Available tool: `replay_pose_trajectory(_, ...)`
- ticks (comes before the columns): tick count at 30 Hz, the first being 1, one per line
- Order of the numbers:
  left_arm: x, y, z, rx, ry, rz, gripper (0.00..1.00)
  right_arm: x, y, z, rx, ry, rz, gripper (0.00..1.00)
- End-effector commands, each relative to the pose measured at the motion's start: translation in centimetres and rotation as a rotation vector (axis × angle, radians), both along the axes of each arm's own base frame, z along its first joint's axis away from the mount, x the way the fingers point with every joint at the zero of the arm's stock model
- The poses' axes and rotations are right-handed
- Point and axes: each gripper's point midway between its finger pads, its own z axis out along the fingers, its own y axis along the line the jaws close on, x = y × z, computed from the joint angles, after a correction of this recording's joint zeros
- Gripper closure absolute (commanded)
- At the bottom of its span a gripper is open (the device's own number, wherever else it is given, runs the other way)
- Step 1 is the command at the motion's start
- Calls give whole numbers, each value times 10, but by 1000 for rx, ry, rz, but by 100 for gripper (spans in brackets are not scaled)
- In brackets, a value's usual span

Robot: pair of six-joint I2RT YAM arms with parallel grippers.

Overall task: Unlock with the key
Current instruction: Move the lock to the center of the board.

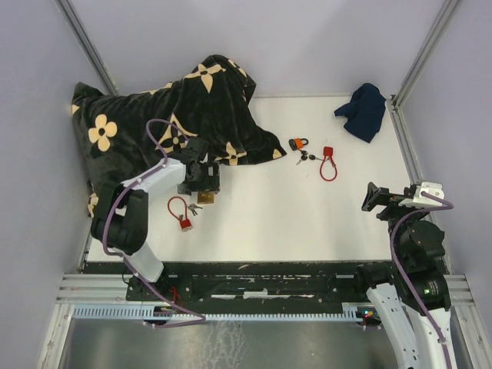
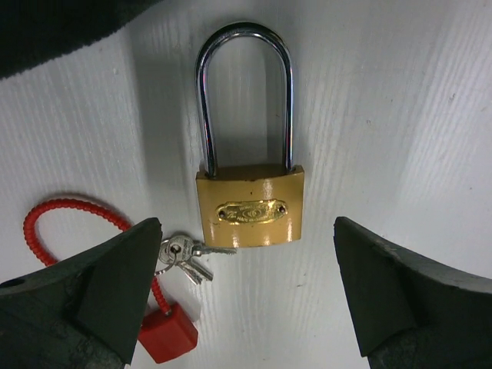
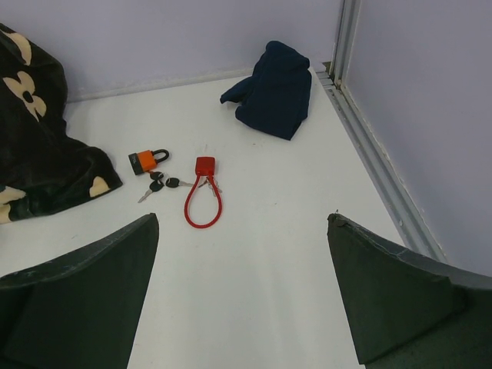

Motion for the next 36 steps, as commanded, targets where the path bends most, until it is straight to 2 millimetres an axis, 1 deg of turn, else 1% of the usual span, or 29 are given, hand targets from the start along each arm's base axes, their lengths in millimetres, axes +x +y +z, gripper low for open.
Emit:
replay_pose_trajectory(1,20,-5,0,26,-23,-45,0,-1,-3,7,-6,-29,-15,1)
replay_pose_trajectory(5,23,-9,-11,27,5,-50,8,-1,-3,7,-8,-30,-15,1)
replay_pose_trajectory(7,22,-8,-16,30,18,-46,14,-1,-3,7,-9,-32,-15,1)
replay_pose_trajectory(11,13,-13,-27,14,54,-45,28,-1,-3,7,-8,-34,-15,1)
replay_pose_trajectory(16,2,-21,-36,-4,75,-35,38,-2,-4,8,-7,-39,-16,1)
replay_pose_trajectory(17,0,-24,-37,-10,81,-34,41,-2,-4,8,-6,-40,-16,1)
replay_pose_trajectory(19,-5,-34,-37,-29,86,-35,47,-1,-3,8,-7,-38,-14,1)
replay_pose_trajectory(21,-10,-49,-35,-43,83,-46,54,-1,-2,8,-5,-38,-10,1)
replay_pose_trajectory(23,-14,-65,-31,-73,81,-38,58,-2,-2,8,-7,-38,-8,1)
replay_pose_trajectory(27,-20,-99,-21,-122,58,-21,59,-2,-2,8,-6,-39,-8,1)
replay_pose_trajectory(31,-16,-123,-13,-142,13,39,58,-1,-1,8,-6,-36,0,1)
replay_pose_trajectory(34,-11,-141,-13,-135,12,69,58,-1,1,7,-8,-32,8,1)
replay_pose_trajectory(36,-11,-150,-17,-114,30,88,58,-1,1,7,-6,-35,8,1)
